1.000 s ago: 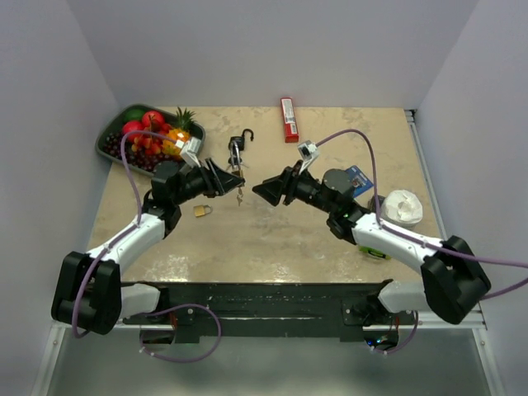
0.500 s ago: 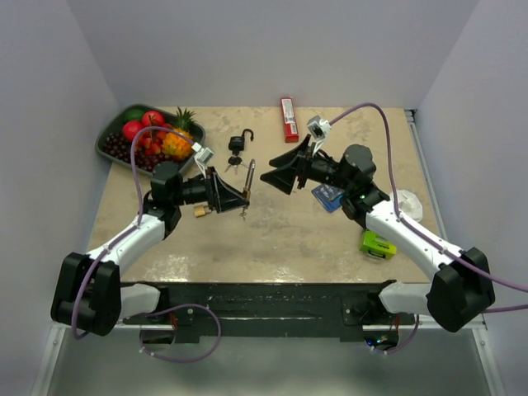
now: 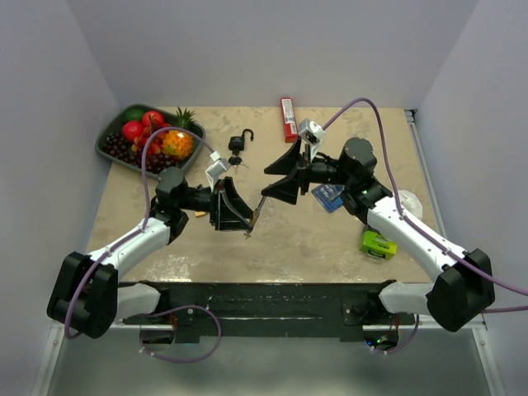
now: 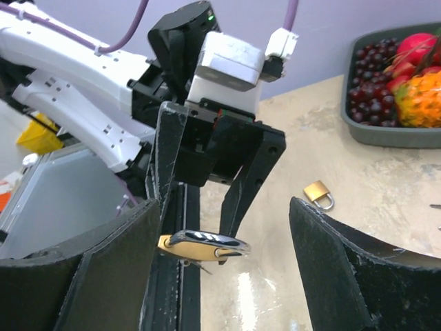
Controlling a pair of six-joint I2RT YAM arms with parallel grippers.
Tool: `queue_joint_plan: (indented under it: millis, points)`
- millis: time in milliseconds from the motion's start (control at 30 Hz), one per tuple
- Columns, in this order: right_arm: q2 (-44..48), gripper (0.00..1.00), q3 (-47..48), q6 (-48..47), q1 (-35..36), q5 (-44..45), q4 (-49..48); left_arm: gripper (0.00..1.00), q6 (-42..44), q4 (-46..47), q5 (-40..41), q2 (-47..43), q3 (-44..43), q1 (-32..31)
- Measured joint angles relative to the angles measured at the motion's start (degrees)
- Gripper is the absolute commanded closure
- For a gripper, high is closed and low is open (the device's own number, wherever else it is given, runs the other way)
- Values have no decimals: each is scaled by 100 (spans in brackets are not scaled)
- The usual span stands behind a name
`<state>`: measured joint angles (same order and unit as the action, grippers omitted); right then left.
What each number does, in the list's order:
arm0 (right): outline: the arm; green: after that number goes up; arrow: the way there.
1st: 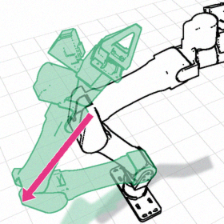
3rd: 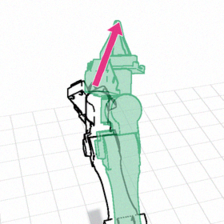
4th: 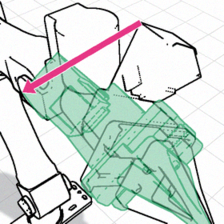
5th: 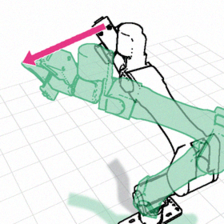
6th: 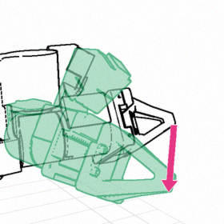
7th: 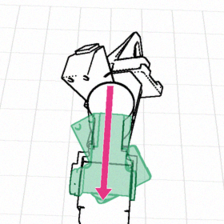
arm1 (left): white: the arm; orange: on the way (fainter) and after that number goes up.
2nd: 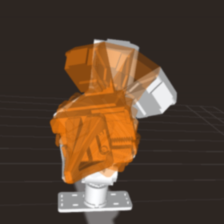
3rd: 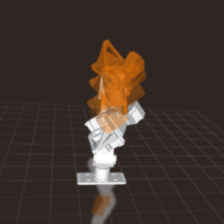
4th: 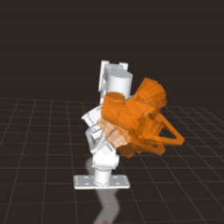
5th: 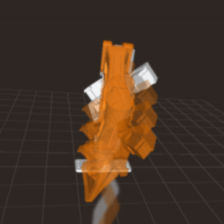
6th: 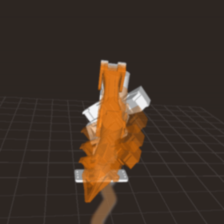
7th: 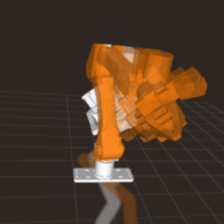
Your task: Unlock with the key
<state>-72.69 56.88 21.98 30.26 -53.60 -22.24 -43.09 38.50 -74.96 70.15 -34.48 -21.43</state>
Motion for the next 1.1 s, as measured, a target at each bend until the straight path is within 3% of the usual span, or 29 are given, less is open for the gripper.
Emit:
queue_joint_plan:
  millis: [33,333,467,500,567,700,933,1100]
  points:
    - [0,30,0,-15,0,-59,31,100,-2,11,-15,0,0,-2]
    - [2,47,-52,39,24,-575,35,100,-61,85,-50,0,0,-9]
    - [2,57,-107,81,46,-612,20,100,-81,90,-160,0,2,-17]
    - [2,65,-107,90,48,-612,20,100,-81,94,-175,0,2,-24]
    - [2,72,-107,74,48,-599,22,100,-81,92,-181,0,15,-35]
    - [11,80,-107,46,68,-579,92,100,-48,-72,-118,0,55,-31]
    - [-7,92,-72,-105,94,-201,577,100,505,-774,214,0,42,-31]
    - [-105,100,24,-221,83,323,1045,100,1353,-1934,791,0,-219,-33]
